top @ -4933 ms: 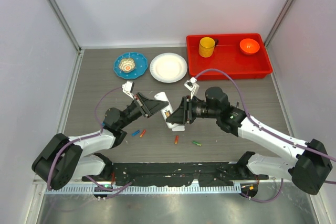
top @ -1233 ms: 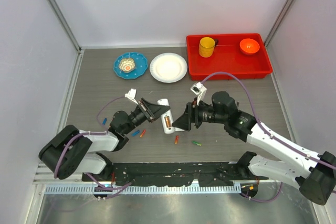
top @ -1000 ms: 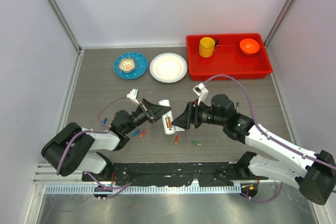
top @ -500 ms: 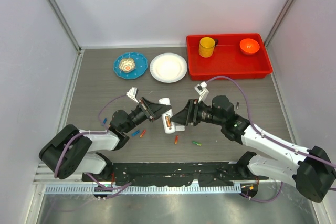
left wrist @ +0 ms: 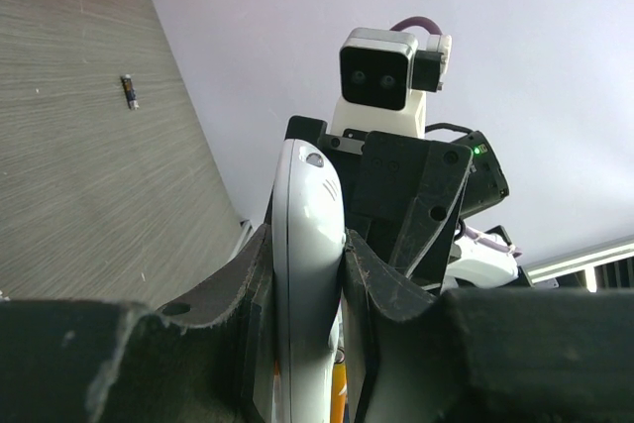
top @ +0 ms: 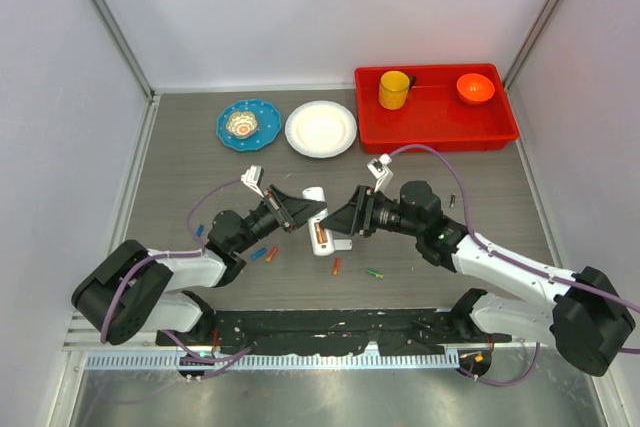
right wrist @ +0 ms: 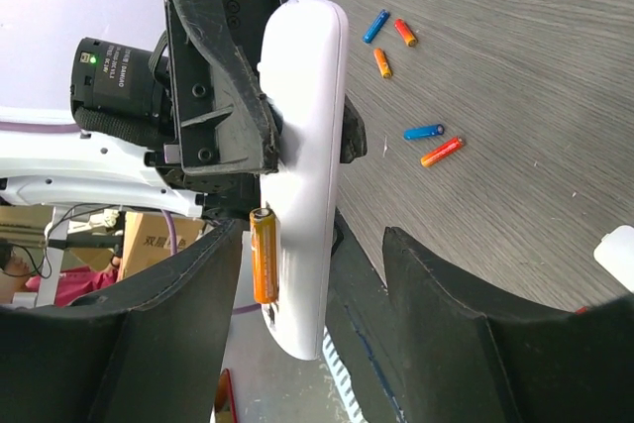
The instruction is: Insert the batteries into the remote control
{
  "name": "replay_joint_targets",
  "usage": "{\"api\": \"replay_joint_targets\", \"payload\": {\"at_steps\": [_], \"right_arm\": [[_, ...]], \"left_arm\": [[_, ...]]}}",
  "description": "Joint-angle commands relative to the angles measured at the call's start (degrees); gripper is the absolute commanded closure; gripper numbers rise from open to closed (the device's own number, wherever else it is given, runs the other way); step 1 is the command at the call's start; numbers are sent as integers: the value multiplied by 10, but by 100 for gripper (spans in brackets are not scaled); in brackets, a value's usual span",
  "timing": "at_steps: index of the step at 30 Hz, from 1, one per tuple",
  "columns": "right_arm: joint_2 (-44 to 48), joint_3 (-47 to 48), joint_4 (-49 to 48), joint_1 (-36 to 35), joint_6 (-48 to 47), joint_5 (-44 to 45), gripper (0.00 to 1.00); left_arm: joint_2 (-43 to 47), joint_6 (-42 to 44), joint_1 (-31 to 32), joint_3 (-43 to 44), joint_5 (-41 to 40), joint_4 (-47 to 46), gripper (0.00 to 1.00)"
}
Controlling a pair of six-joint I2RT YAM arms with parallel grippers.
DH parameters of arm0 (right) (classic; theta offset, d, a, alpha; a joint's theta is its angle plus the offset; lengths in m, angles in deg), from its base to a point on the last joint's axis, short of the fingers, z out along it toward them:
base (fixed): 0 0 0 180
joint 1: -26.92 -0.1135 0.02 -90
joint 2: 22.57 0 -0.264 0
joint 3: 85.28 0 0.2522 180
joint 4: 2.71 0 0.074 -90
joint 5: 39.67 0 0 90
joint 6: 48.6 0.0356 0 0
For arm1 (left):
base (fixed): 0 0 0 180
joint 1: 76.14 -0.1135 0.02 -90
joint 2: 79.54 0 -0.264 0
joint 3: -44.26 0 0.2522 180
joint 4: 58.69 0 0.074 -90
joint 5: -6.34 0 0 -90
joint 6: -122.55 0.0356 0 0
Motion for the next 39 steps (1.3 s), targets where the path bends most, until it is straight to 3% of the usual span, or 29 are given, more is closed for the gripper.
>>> {"api": "replay_joint_targets", "payload": {"at_steps": [1, 15, 39], "right_arm": [[-6, 1, -41, 1, 9, -9, 36], [-22, -5, -53, 1, 14, -38, 38], [-49, 8, -12, -2, 14, -9, 46]], "left_arm": [[18, 2, -2, 17, 9, -150, 100], [23, 6, -2, 18, 10, -150, 100], [33, 7, 0, 22, 6, -150, 100]]}}
